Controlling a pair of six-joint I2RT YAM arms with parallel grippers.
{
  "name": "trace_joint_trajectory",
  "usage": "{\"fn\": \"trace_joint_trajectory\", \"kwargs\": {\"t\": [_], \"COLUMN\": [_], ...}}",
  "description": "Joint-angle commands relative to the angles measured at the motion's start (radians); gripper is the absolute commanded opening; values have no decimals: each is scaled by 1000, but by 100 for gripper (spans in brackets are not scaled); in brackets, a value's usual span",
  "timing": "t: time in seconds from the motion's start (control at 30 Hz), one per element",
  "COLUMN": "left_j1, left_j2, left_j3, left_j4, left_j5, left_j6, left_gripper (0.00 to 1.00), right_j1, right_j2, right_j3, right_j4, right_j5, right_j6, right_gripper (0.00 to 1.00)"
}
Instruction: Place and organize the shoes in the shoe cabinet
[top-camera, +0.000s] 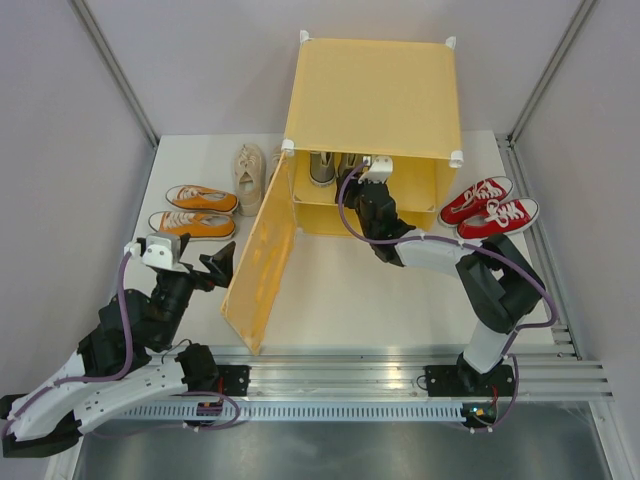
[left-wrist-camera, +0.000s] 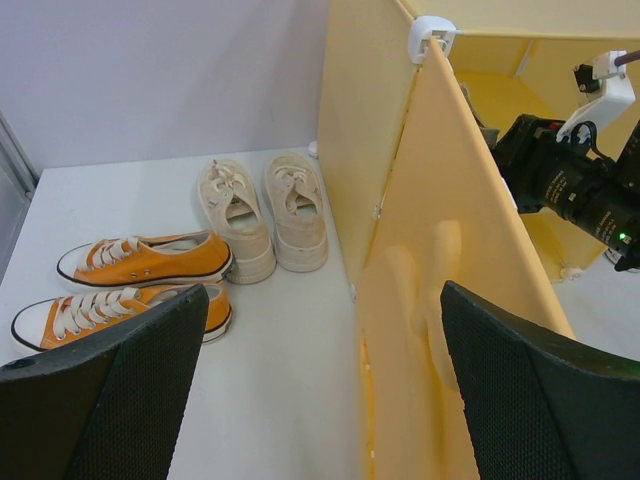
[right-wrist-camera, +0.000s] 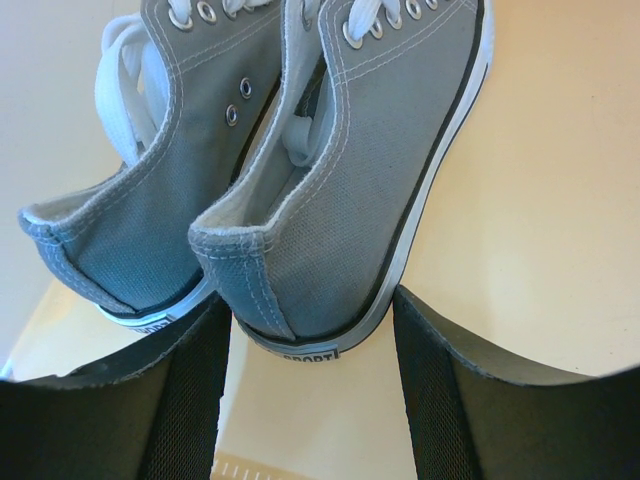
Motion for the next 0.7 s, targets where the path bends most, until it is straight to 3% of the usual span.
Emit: {"fn": "trace_joint_trajectory", "kwargs": {"t": [0.0, 0.17, 0.27, 0.3, 0.37, 0.67], "left_j1": [6, 4, 6, 6, 6, 6], "left_j2": [-11, -14, -17, -16, -16, -27], "left_j3": [34, 34, 34, 34, 32, 29], "left_j4": [-13, -11, -14, -13, -14, -14], "left_j5": [16, 17, 19, 17, 16, -6], "left_j6": [-33, -35, -36, -36, -36, -35], "left_gripper": [99, 99, 99, 100, 99, 99], "right_j1": [24, 30, 34, 34, 36, 40], "right_j2": [1, 4, 0, -3, -17, -121], "right_j3": [69, 86, 92, 94, 97, 57], "right_j4": [49, 12, -8, -14, -38, -140], "right_j5": [-27, 9, 7, 7, 13, 7], "right_j6": [60, 77, 83, 82, 79, 80], "right_gripper": [8, 16, 29, 39, 50, 79]}}
